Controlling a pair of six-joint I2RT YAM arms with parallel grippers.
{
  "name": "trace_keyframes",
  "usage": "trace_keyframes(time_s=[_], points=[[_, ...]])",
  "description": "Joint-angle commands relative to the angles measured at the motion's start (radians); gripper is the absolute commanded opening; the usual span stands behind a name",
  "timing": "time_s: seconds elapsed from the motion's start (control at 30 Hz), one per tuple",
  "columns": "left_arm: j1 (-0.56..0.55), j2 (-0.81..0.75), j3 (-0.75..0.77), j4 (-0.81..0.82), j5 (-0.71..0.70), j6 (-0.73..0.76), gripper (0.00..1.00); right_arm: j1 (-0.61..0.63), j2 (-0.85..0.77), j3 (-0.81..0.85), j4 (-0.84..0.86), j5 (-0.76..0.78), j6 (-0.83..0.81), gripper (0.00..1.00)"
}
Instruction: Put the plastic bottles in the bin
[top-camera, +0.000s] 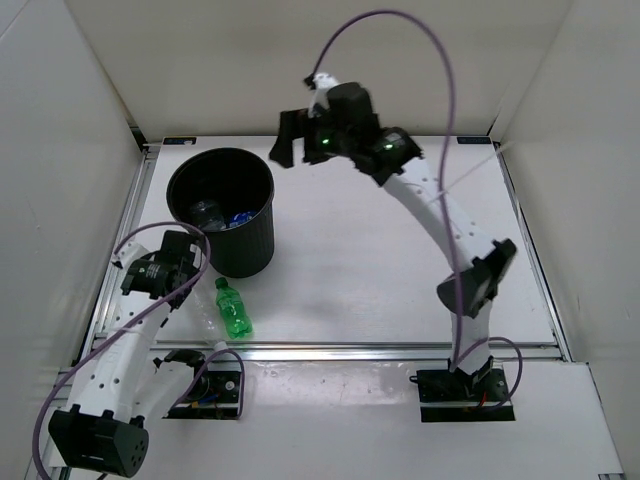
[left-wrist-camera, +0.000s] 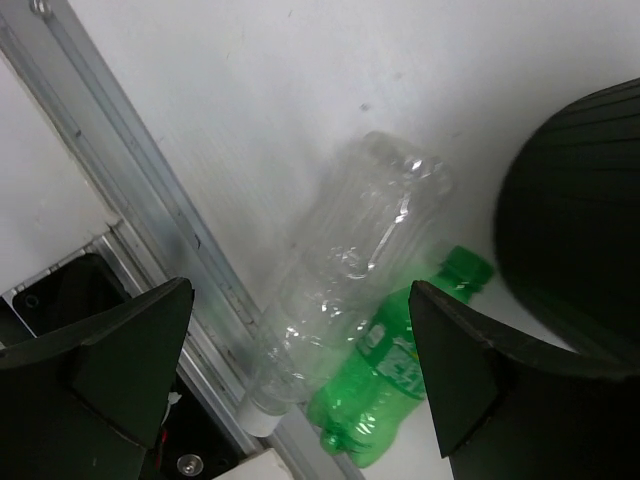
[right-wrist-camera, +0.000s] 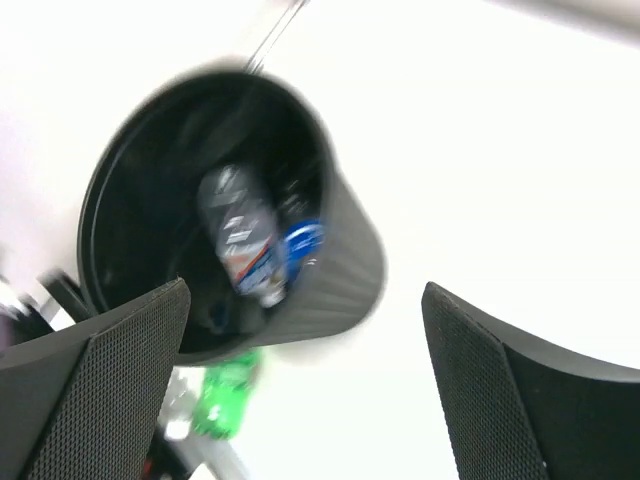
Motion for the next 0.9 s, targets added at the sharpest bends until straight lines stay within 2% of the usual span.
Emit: trace_keyframes(time_s=[0.0,0.23,0.53,0.73,0.8,0.87], points=[[0.033,-0.002,-0.090,0.073,0.078,-0.013,1.00,-0.043,-0.139,-0.031,-0.014,0.085,-0.052,1.00],[0.079,-0.055,-0.225,0.234,0.163,0.023,1.00,-0.052,-0.197,-0.103,-0.038,0.016,-0.052,1.00],[0.097,-0.117,-0.383,0.417,0.264,0.060,1.00,-0.052,-0.215,-0.103,-0.047,-0.008,-0.052,1.00],[0.106,0.016,-0.428,0.472,0.296,0.060,1.00,-0.062,-0.215,-0.077,-0.093,-0.019,-0.052,1.00],[0.106,0.002,-0.428,0.483,0.307,0.072,0.72,-0.062,-0.215,-0.077,-0.102,-0.019,-0.052,1.00],[0.119,-0.019,-0.407,0.445,0.290,0.036,0.54,-0.071,-0.215,-0.068,-0.111,-0.019,-0.052,1.00]])
